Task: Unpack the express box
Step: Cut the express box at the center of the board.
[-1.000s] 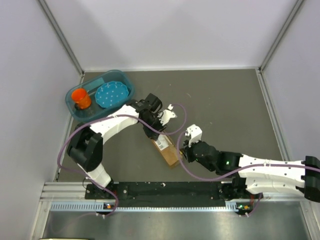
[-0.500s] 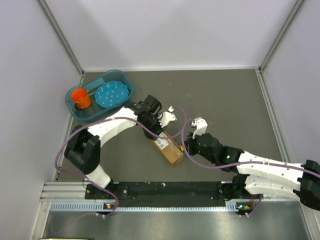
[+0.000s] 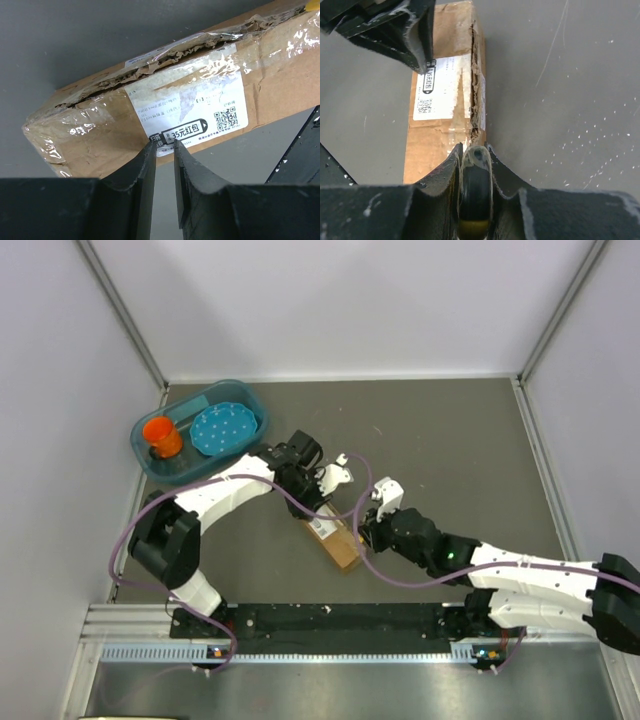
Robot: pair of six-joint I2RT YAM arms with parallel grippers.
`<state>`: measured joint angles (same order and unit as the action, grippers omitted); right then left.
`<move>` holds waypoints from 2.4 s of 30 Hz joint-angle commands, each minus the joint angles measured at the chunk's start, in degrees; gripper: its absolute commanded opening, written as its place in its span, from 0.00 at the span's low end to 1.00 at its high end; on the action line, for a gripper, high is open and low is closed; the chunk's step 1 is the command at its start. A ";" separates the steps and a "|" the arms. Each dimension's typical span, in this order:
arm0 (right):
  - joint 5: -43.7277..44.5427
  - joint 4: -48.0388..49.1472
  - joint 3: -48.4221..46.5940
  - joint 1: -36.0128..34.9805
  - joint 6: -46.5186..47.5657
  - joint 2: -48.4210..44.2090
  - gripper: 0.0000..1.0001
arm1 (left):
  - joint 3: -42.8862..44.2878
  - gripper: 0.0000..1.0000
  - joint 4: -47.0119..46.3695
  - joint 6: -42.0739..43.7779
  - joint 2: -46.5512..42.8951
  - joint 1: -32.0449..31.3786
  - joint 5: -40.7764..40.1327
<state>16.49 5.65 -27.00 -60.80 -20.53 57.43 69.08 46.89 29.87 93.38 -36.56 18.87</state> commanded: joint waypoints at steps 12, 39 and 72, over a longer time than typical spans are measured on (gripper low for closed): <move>2.58 12.88 2.30 -5.21 11.66 4.00 0.00 | -1.14 0.26 3.56 -0.42 3.74 0.08 -1.91; 4.60 14.47 13.91 -11.62 -1.00 4.79 0.00 | 1.41 0.27 7.16 -0.86 5.14 0.61 -0.68; 21.92 18.87 7.23 -13.74 9.20 1.27 0.00 | 1.85 0.26 7.16 -0.86 7.34 0.87 0.11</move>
<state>38.02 24.69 -17.74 -75.20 -16.29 57.21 74.37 52.51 27.94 97.89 -35.94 22.13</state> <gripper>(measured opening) 0.151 0.261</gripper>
